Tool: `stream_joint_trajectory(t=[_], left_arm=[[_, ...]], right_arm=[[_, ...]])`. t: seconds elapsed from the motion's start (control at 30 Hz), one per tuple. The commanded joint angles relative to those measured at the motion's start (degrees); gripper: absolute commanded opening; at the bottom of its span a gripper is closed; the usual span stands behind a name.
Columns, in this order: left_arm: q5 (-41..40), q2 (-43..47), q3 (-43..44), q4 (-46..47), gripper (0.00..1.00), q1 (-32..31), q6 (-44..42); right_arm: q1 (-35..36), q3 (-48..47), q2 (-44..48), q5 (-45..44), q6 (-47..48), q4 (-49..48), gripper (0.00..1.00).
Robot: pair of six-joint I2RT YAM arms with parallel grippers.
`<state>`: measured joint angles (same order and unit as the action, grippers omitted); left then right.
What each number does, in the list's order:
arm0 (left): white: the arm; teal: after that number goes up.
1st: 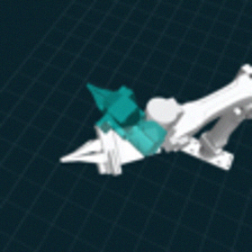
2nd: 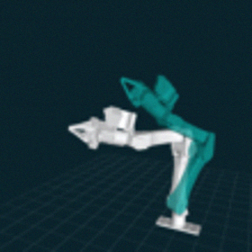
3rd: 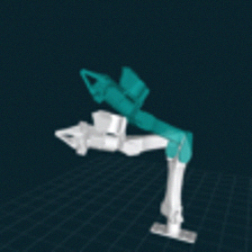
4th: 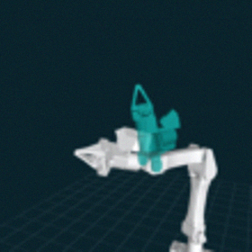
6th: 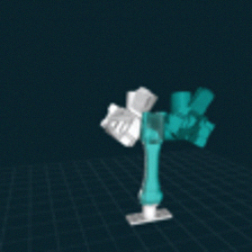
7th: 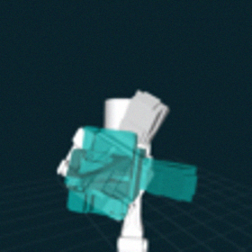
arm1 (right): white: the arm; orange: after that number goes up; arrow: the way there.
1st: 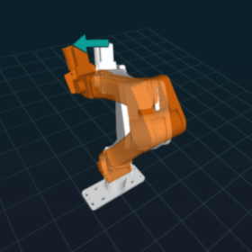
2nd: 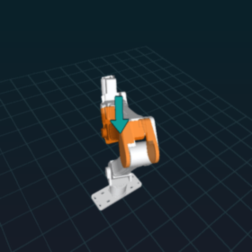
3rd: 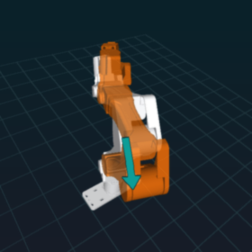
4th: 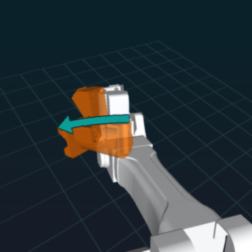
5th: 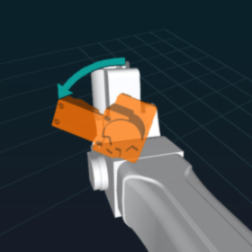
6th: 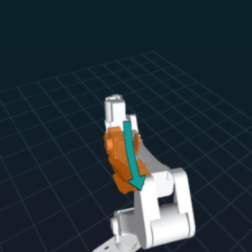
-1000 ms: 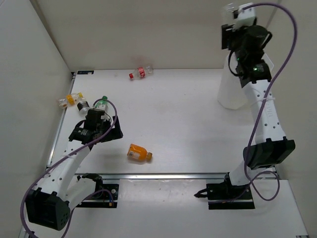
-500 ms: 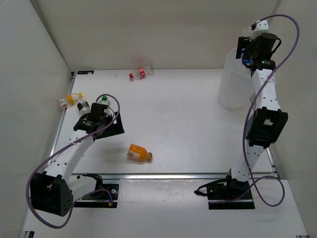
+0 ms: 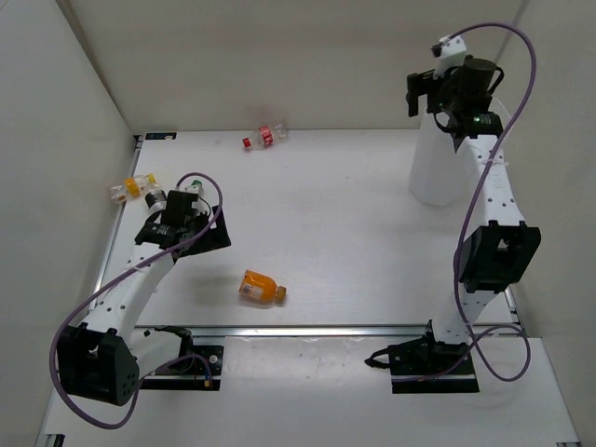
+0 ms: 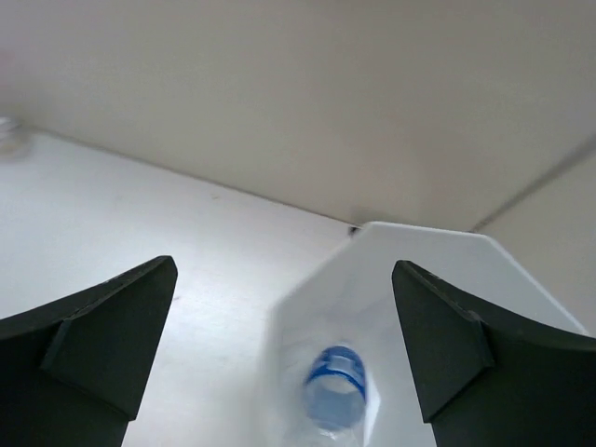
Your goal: Put the plastic bottles in the bin
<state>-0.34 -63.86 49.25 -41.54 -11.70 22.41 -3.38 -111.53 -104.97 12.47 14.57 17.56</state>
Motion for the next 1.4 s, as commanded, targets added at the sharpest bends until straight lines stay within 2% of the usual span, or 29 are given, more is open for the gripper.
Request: stream_joint_trajectory(t=[0.0, 0.03, 0.1, 0.17, 0.23, 0.4, 0.57, 0.77, 0.9, 1.13, 1.2, 1.23, 1.3, 1.37], left_arm=[[-1.0, 2.9, 2.2, 0.1, 0.99, 0.6, -2.1], [-1.5, 4.0, 2.1, -0.2, 0.99, 0.5, -2.0], [-3.1, 5.7, 1.5, -0.7, 0.99, 0.0, -2.1], [-3.7, 7.3, 0.1, -2.0, 0.99, 0.9, -1.9], [-5.4, 9.7, 0.1, -3.0, 0.99, 0.5, -1.8], [-14.4, 15.8, 0.1, -8.1, 0.98, 1.0, -1.3], [-20.8, 23.5, -0.4, -11.4, 0.99, 0.6, -0.4], [-23.7, 28.8, 0.0, -12.6, 0.99, -2.0, 1.0], [-24.1, 29.6, 0.8, -13.7, 0.98, -2.5, 1.8], [-23.8, 29.4, 1.1, -14.0, 0.98, -2.6, 1.7], [-23.9, 28.7, 1.0, -13.8, 0.99, -2.4, 1.5], [-23.7, 28.2, 0.9, -13.7, 0.99, -2.1, 1.4], [-22.8, 27.5, 0.5, -12.8, 0.98, -1.6, 0.6], [-21.1, 25.3, 0.1, -11.6, 0.99, -1.0, -0.3]], right_arm=[[10.1, 5.2, 8.4, 4.4, 5.6, 5.7, 0.99], [12.1, 8.2, 10.2, 3.4, 7.3, 6.3, 0.99], [21.2, 12.6, 12.6, -0.8, 10.0, 8.4, 0.99], [28.6, 18.3, 14.4, -8.3, 10.3, 8.1, 0.99], [34.6, 24.7, 15.7, -8.3, 8.7, 7.7, 1.0], [48.4, 33.6, 16.6, -6.0, 1.5, 7.0, 0.99], [60.6, 41.8, 16.8, -1.9, 0.1, 2.0, 0.99], [66.7, 44.3, 11.1, -0.7, -0.9, -3.9, 1.0], [68.1, 44.9, 6.5, -5.5, -1.1, -9.0, 0.99], [68.1, 41.8, -2.8, -3.7, -1.2, -10.6, 0.98], [68.3, 41.1, -3.9, -4.7, -2.3, -11.3, 0.91], [68.1, 41.3, -3.9, -4.6, -2.6, -12.5, 0.84], [66.9, 41.9, -2.3, -3.6, -4.5, -13.6, 0.53], [65.1, 43.2, -0.1, -2.3, -5.7, -16.5, 0.43]])
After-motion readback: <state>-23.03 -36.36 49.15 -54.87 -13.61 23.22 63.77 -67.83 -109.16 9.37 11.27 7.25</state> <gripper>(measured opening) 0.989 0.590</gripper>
